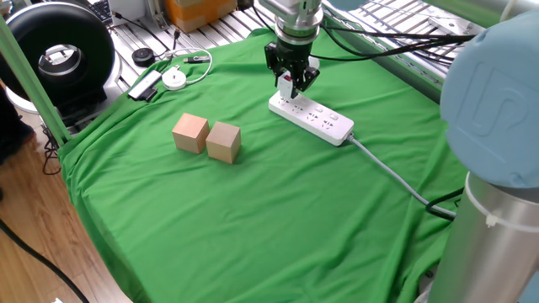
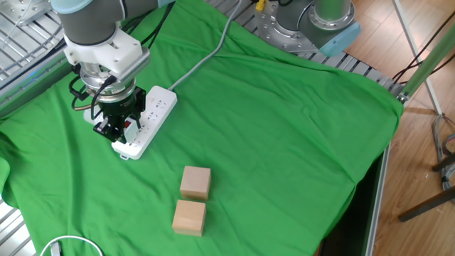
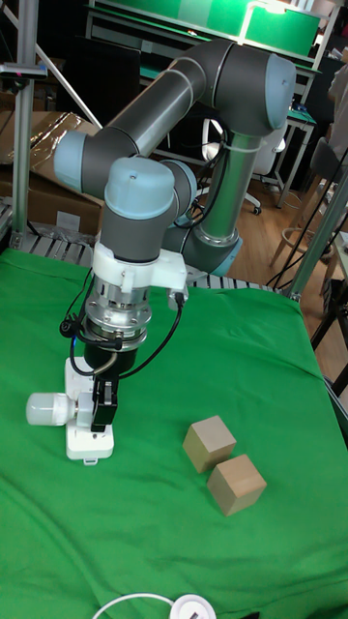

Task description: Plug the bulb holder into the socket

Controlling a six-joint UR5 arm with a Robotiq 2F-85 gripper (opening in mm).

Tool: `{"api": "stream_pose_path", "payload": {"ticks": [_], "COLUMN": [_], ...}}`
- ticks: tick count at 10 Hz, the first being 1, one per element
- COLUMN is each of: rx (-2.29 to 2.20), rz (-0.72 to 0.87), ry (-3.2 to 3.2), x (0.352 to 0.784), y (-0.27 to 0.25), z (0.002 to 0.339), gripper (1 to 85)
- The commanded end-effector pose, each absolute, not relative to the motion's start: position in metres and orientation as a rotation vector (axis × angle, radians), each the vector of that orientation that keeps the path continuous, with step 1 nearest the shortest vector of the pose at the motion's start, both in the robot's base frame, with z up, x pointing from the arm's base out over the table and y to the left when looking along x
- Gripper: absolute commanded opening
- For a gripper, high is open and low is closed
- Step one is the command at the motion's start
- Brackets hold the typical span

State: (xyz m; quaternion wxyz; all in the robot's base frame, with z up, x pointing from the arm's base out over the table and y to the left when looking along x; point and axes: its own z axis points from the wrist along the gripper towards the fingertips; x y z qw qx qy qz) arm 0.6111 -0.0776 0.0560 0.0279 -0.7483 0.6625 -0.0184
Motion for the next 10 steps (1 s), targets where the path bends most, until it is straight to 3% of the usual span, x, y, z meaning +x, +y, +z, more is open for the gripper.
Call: {"api": "stream_pose_path", "payload": {"ticks": [1, 10], "rx": [-2.298, -2.313], "rz": [-0.051, -0.051], "ry": [2.048, 2.076], "x": [0.6124, 0.6067], "y": [-0.0774, -0.0826], "z": [0.0552, 0.0492], "gripper": [1.0, 1.0]}}
